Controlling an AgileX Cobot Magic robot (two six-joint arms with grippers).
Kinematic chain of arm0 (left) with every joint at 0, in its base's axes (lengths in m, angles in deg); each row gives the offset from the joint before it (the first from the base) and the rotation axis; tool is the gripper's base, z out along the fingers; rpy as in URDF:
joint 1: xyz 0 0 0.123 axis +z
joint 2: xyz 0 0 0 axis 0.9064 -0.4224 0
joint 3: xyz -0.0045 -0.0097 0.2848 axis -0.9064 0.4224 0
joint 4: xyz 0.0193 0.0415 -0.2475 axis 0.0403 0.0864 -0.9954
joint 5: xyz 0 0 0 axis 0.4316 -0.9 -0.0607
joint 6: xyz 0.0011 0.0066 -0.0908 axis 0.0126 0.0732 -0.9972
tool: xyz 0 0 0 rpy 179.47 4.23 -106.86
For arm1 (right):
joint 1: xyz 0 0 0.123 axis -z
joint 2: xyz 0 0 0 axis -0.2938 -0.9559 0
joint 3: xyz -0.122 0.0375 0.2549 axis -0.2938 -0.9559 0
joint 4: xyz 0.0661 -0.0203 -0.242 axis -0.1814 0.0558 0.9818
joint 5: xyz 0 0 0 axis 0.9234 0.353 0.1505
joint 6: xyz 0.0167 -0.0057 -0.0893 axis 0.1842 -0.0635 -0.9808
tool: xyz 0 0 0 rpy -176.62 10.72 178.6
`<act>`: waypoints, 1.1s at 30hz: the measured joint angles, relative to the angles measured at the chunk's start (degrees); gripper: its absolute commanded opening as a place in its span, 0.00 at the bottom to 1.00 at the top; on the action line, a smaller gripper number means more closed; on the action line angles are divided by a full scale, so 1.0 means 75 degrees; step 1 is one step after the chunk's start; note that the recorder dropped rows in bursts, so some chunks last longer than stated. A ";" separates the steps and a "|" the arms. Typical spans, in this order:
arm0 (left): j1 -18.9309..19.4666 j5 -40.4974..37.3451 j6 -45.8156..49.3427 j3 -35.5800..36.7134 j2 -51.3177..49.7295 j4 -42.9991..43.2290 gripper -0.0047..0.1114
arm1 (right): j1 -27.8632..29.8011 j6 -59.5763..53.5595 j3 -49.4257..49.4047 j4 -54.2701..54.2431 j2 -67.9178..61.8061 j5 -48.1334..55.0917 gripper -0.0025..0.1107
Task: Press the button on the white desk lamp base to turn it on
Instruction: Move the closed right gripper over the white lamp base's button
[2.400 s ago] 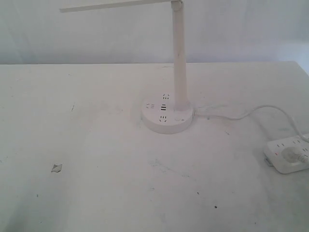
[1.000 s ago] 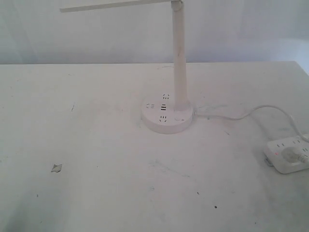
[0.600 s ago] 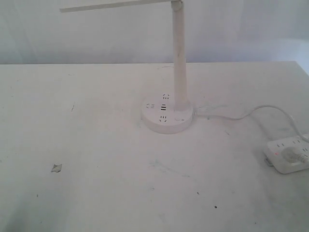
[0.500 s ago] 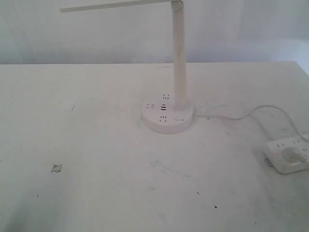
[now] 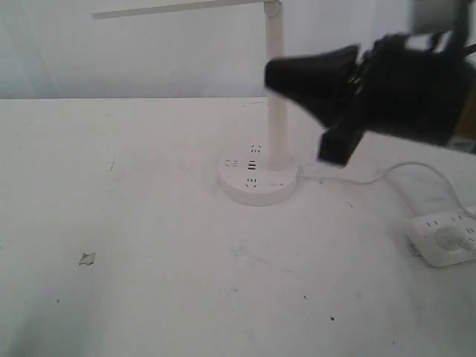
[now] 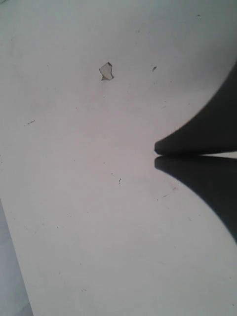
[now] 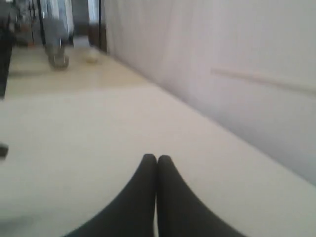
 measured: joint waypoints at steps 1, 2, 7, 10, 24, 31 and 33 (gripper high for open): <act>0.0000 0.0000 0.0000 0.0000 0.0000 0.0000 0.04 | -0.0398 -0.0103 0.0031 0.0269 -0.0114 0.0570 0.02; 0.0000 0.0000 0.0000 0.0000 0.0000 0.0000 0.04 | -0.0793 -0.0164 0.0064 0.0626 -0.0260 0.1150 0.02; 0.0000 0.0000 0.0000 0.0000 0.0000 0.0000 0.04 | -0.2230 -0.0335 0.0100 0.1631 -0.0875 0.3498 0.02; 0.0000 0.0000 0.0000 0.0000 0.0000 0.0000 0.04 | -0.2708 -0.0367 0.0145 0.1599 -0.1214 0.4930 0.02; 0.0000 0.0000 0.0000 0.0000 0.0000 0.0000 0.04 | -0.2867 -0.0274 0.1574 -0.1454 -0.3571 0.7794 0.02; 0.0000 0.0000 0.0000 0.0000 0.0000 0.0000 0.04 | -0.2869 -0.0058 0.2741 -0.2242 -0.4526 0.9312 0.02; 0.0000 0.0000 0.0000 0.0000 0.0000 0.0000 0.04 | -0.2851 0.0090 0.3020 -0.2272 -0.4715 0.9491 0.02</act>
